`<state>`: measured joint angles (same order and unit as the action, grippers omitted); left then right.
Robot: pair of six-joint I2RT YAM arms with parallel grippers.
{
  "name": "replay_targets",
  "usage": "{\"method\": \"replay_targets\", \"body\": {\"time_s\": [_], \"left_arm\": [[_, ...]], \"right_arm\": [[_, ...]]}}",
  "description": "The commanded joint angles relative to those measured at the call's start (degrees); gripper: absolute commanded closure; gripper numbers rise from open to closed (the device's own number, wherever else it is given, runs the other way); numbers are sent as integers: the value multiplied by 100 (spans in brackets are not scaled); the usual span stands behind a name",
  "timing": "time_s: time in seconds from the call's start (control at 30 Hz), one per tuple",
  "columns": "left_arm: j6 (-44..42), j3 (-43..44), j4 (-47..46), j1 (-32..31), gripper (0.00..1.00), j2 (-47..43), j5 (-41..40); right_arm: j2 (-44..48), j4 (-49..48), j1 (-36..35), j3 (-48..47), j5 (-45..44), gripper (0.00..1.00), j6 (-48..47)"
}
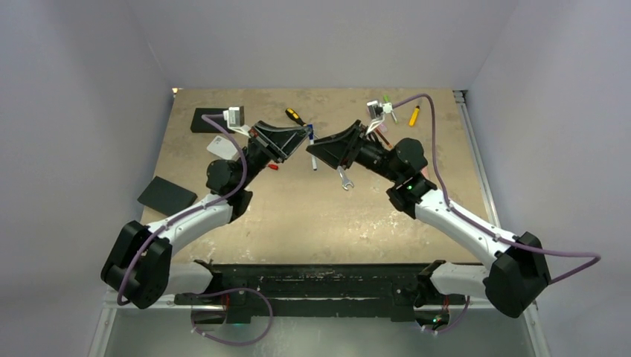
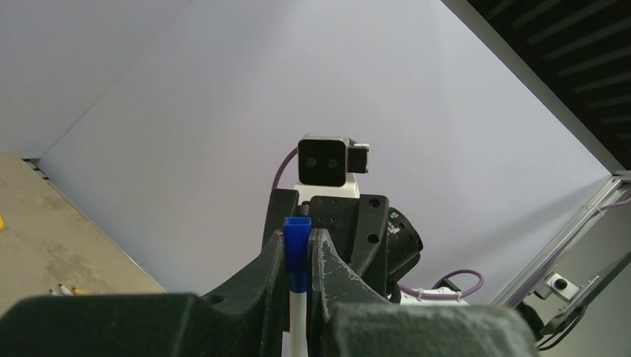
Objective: Open the pen caps
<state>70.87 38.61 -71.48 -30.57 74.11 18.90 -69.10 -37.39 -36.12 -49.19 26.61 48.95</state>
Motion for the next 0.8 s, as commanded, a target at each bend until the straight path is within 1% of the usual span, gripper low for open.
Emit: {"method": "replay_targets", "body": {"time_s": [0.0, 0.17, 0.3, 0.33, 0.4, 0.43, 0.53, 0.57, 0.63, 0.77], "left_arm": [[-12, -31, -222, -59, 100, -225, 80], [-62, -38, -146, -69, 100, -294, 81], [-102, -10, -97, -72, 100, -307, 107], [-112, -11, -82, -70, 100, -316, 116], [-123, -3, -45, -72, 100, -337, 181], [-138, 17, 2, -66, 93, -366, 240], [-263, 119, 205, -59, 58, -443, 598], [-275, 186, 281, -62, 53, -449, 748], [-257, 344, 342, -63, 48, -418, 1069], [-249, 539, 467, -63, 47, -328, 1441]], "right_arm": [[-171, -415, -119, -410, 117, 57, 195], [-279, -467, -166, -442, 186, 78, 233], [-250, -424, -166, -430, 210, 98, 195], [-226, -395, -167, -419, 205, 100, 161], [-134, -242, -165, -399, 188, 100, 38], [-73, -103, -167, -392, 175, 100, -65], [161, 529, -171, -392, 271, 100, -518], [245, 758, -165, -379, 300, 100, -649], [430, 1164, -156, -383, 323, 100, -921], [683, 1423, -156, -261, 345, 100, -1084]]}}
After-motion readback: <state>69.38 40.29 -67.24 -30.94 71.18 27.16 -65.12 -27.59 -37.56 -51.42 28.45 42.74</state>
